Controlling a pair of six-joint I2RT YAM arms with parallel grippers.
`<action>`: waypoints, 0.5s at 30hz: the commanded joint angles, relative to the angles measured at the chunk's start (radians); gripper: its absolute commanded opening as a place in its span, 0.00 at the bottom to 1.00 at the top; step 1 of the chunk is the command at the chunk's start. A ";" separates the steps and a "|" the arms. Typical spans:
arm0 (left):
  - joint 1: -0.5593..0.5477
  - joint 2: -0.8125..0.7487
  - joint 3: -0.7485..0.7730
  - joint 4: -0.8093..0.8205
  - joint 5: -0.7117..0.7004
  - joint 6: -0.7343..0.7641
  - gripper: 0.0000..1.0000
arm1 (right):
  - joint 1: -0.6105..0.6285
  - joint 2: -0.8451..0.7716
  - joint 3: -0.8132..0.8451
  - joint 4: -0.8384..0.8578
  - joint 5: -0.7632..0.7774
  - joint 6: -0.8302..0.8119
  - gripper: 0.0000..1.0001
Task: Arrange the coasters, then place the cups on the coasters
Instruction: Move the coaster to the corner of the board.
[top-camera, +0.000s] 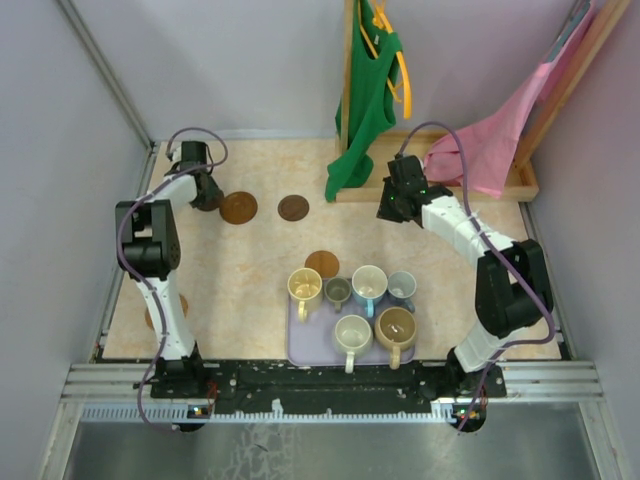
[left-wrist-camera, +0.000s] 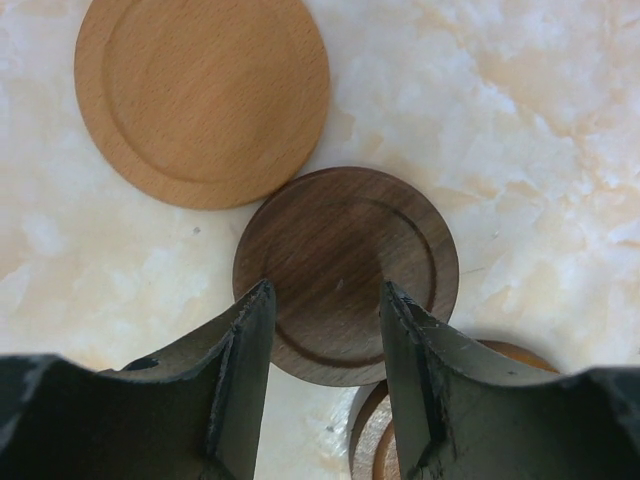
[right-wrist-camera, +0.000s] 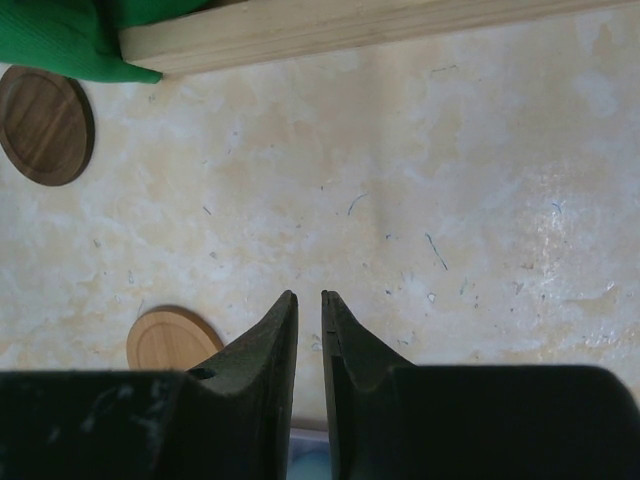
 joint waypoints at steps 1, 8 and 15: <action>0.011 -0.054 -0.053 -0.059 -0.025 -0.015 0.53 | 0.014 -0.019 -0.005 0.044 -0.004 0.010 0.17; 0.042 -0.107 -0.133 -0.064 -0.033 -0.032 0.53 | 0.021 -0.026 -0.011 0.046 -0.005 0.012 0.17; 0.053 -0.131 -0.153 -0.064 -0.029 -0.034 0.53 | 0.026 -0.028 -0.012 0.048 -0.008 0.012 0.17</action>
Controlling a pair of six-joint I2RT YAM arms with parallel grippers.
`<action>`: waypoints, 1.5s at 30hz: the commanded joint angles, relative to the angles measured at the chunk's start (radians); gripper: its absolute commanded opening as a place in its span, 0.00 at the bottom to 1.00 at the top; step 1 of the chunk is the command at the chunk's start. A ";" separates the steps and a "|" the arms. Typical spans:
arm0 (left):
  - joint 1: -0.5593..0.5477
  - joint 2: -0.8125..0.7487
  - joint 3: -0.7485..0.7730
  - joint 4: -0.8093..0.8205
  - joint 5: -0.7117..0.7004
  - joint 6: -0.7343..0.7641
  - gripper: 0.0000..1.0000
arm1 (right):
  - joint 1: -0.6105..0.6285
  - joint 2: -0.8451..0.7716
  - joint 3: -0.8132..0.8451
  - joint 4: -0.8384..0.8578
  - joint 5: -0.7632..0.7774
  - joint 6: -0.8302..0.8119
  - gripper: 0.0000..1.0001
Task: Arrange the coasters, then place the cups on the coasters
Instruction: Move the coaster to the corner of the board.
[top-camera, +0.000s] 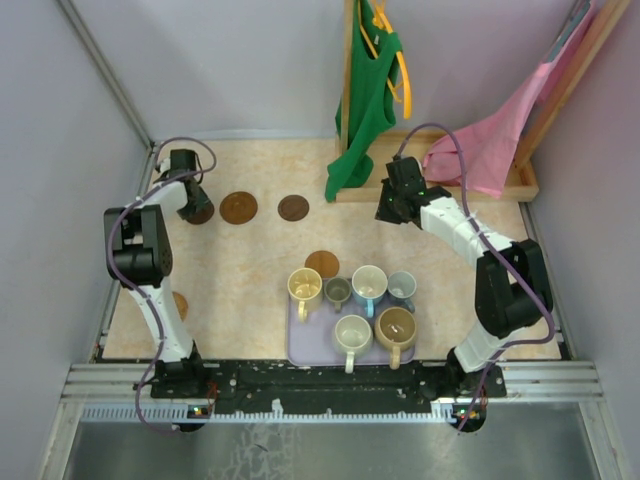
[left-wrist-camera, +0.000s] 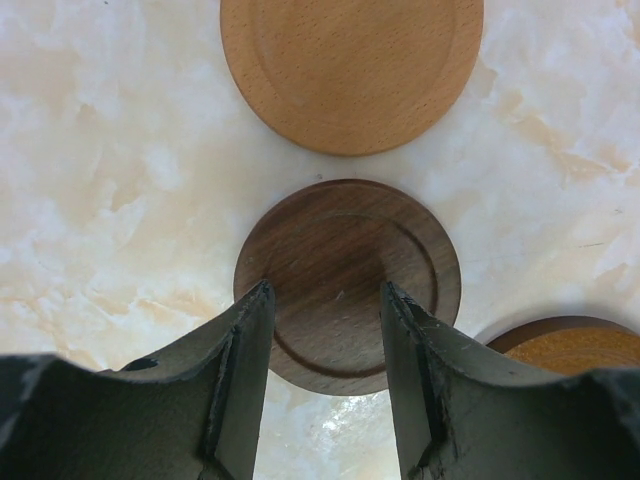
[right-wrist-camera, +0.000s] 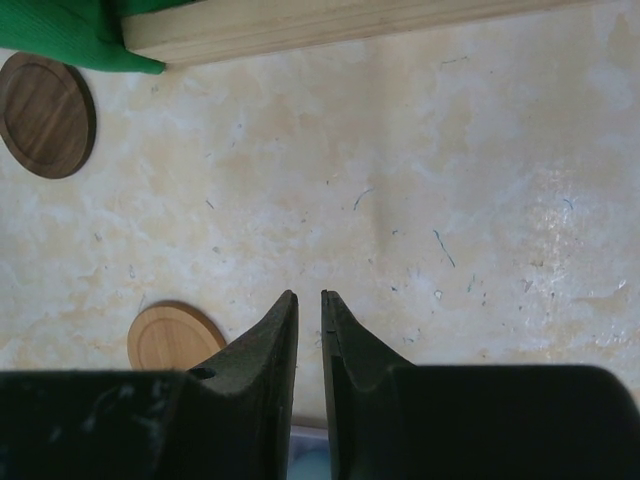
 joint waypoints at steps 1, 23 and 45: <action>0.009 -0.031 -0.017 -0.030 0.002 -0.011 0.54 | 0.013 -0.028 0.002 0.039 -0.005 0.008 0.17; 0.011 0.090 0.150 -0.089 0.008 -0.028 0.54 | 0.014 -0.043 0.002 0.025 0.008 0.002 0.17; 0.014 0.206 0.275 -0.124 -0.031 -0.047 0.53 | 0.014 -0.038 0.004 0.015 0.018 -0.007 0.17</action>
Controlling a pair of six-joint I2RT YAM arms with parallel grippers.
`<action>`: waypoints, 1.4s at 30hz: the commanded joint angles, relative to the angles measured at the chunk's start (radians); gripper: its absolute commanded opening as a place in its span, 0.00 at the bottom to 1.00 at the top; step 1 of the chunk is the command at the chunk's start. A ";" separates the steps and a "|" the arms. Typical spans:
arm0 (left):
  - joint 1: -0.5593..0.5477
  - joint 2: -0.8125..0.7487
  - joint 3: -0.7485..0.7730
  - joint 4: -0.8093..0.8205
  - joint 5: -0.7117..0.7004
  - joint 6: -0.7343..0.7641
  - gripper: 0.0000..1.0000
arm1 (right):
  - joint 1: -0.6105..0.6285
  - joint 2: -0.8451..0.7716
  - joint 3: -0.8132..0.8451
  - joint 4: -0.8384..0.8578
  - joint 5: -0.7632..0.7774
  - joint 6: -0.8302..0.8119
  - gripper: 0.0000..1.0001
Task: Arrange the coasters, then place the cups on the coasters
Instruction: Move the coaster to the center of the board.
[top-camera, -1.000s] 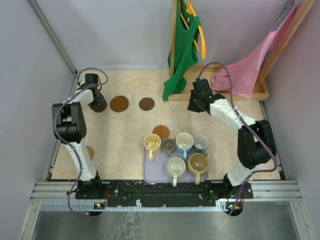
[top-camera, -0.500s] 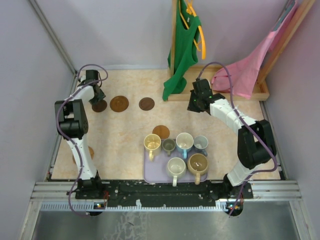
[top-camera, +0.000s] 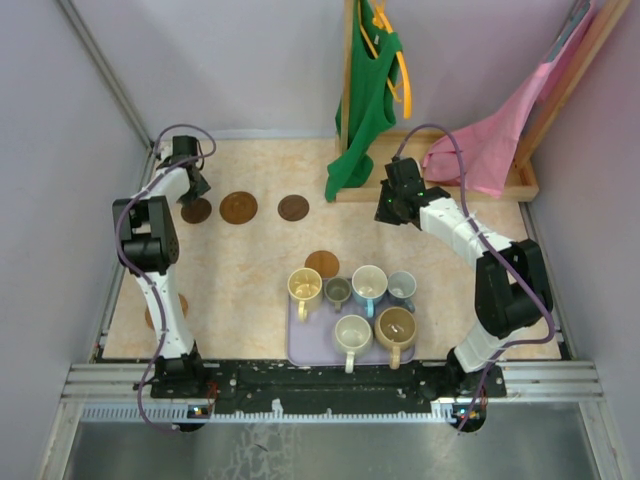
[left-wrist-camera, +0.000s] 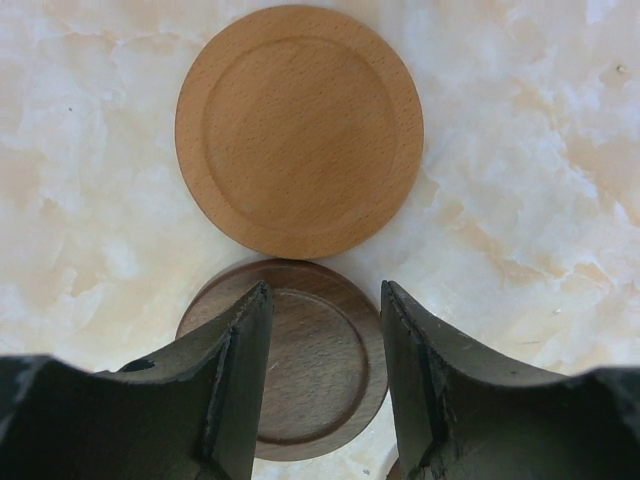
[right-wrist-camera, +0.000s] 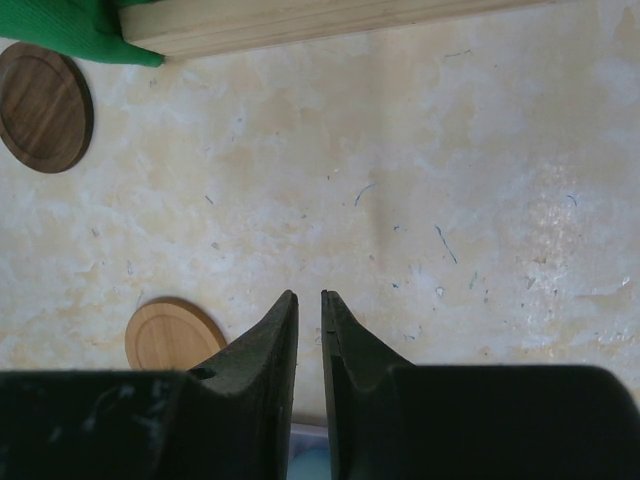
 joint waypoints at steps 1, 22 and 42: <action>0.009 0.046 0.019 -0.022 -0.002 -0.024 0.53 | 0.008 -0.037 0.008 0.013 0.017 -0.007 0.17; 0.007 -0.003 0.022 0.012 0.035 0.000 0.53 | 0.008 -0.041 -0.006 0.022 0.012 -0.005 0.16; 0.005 -0.086 -0.093 0.303 0.069 0.025 0.52 | 0.008 -0.046 0.000 0.013 0.017 -0.010 0.16</action>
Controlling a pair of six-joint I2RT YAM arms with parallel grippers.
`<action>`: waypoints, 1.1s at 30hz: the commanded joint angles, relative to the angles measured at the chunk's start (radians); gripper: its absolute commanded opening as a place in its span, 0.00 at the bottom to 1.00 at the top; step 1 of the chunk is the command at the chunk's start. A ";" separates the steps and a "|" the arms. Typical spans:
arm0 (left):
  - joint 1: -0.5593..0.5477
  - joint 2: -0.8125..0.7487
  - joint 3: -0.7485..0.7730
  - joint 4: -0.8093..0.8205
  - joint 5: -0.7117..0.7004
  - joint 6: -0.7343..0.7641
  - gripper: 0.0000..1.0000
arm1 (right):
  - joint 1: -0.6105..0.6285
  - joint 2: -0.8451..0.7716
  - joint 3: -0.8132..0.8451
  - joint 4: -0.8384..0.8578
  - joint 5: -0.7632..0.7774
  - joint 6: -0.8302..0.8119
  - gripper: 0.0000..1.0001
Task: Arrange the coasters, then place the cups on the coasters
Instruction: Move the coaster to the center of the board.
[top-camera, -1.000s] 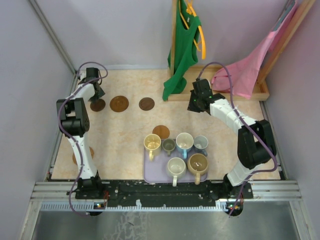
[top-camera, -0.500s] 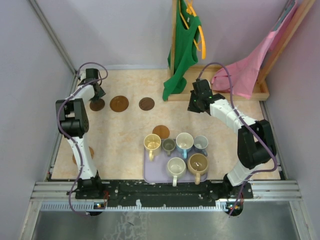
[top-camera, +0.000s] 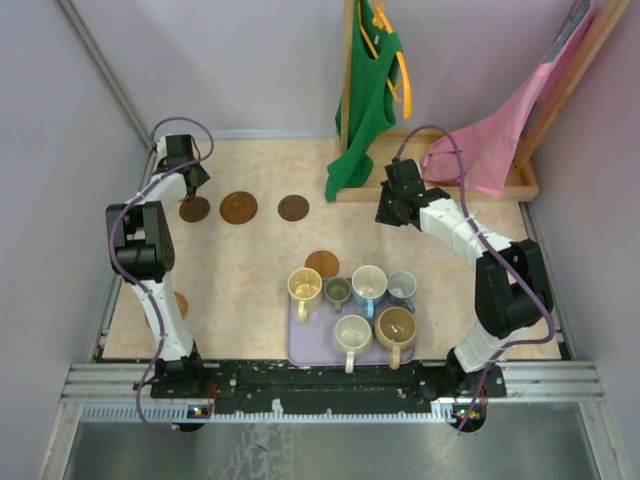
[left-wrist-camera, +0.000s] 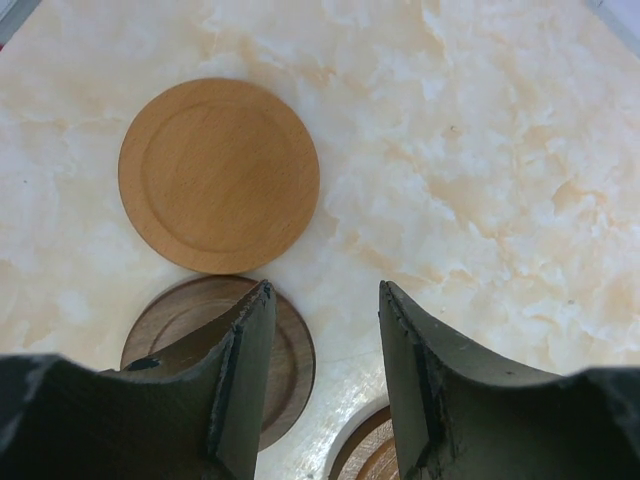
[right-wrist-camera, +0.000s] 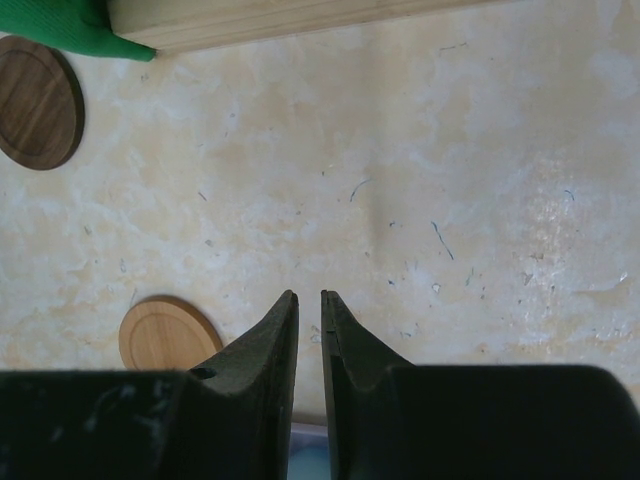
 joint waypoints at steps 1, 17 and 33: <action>0.003 0.020 0.029 0.072 -0.018 0.008 0.52 | 0.008 -0.045 0.009 0.011 0.015 -0.009 0.16; 0.019 0.118 0.104 0.085 -0.027 -0.034 0.52 | 0.008 -0.028 0.026 -0.011 0.031 -0.016 0.16; 0.059 0.177 0.156 0.003 -0.033 -0.063 0.52 | 0.008 0.003 0.047 -0.011 0.022 -0.018 0.16</action>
